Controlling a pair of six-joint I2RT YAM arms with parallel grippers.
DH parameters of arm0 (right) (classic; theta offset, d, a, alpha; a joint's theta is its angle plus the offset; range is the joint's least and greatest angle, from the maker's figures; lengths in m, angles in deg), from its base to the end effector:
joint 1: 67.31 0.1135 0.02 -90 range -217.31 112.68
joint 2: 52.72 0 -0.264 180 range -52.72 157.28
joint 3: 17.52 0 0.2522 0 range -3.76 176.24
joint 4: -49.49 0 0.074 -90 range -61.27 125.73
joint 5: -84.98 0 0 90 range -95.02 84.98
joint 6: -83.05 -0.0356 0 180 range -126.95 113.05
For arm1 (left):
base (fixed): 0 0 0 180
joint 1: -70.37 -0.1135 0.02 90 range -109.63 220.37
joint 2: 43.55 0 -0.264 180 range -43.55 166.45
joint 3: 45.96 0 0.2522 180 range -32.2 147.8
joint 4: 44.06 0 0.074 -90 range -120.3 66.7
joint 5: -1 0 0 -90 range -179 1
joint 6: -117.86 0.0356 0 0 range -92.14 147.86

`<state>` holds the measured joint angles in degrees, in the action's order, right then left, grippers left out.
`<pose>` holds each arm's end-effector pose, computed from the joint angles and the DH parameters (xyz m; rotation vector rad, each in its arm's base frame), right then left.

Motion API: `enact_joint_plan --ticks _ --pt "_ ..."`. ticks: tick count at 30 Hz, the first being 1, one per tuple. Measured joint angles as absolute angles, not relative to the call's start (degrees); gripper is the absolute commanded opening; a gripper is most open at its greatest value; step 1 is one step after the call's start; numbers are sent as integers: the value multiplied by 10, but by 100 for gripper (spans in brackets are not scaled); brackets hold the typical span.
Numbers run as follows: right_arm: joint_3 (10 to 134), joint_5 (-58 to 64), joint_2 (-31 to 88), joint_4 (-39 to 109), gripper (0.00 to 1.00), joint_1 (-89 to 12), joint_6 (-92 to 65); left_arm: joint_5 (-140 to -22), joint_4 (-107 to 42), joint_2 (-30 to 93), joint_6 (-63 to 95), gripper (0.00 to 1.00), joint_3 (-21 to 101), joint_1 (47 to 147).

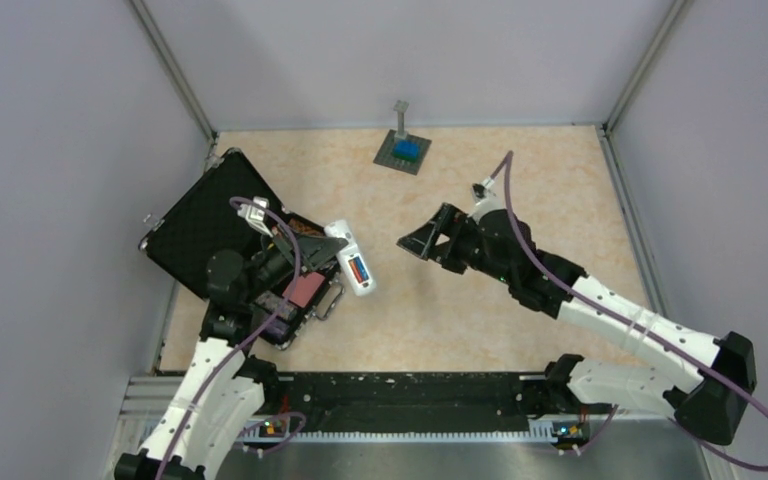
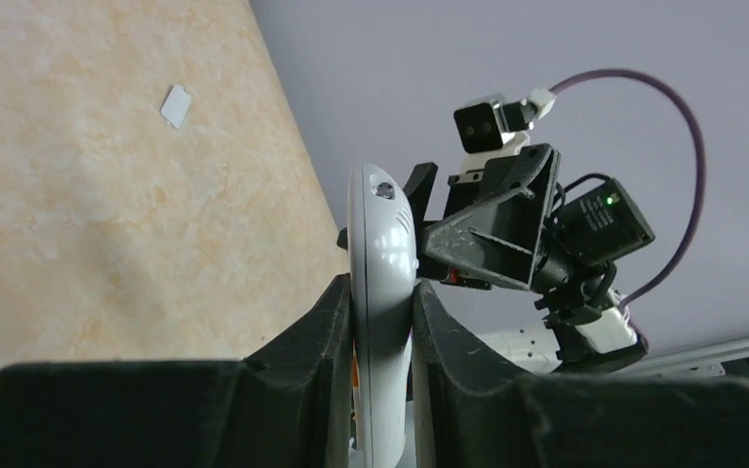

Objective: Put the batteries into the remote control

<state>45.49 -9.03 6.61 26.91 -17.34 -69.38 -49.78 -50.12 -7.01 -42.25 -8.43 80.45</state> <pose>0.1567 0.1826 0.3213 0.2814 2.0912 1.2115 0.1544 -0.0503 0.2875 -0.2390 1.6874 -1.5825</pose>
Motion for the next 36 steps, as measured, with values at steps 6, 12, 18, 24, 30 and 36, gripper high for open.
enact_joint_plan --ticks 6,12,18,24,30,36 --pt "585 -8 149 218 83 -146 -505 -478 -472 -59 -395 0 -56 805" --pt "678 -36 204 192 84 -67 -416 -481 -425 -46 -391 0 -50 805" --pt "723 -121 262 159 83 -19 -377 -489 -386 -42 -384 0 -33 805" --pt "759 -193 310 115 79 13 -343 -494 -365 -31 -379 0 -18 805" --pt "769 -216 328 95 64 22 -330 -499 -354 -31 -380 0 -18 805" --pt "773 -217 345 87 63 24 -329 -508 -350 -25 -382 0 -17 805"
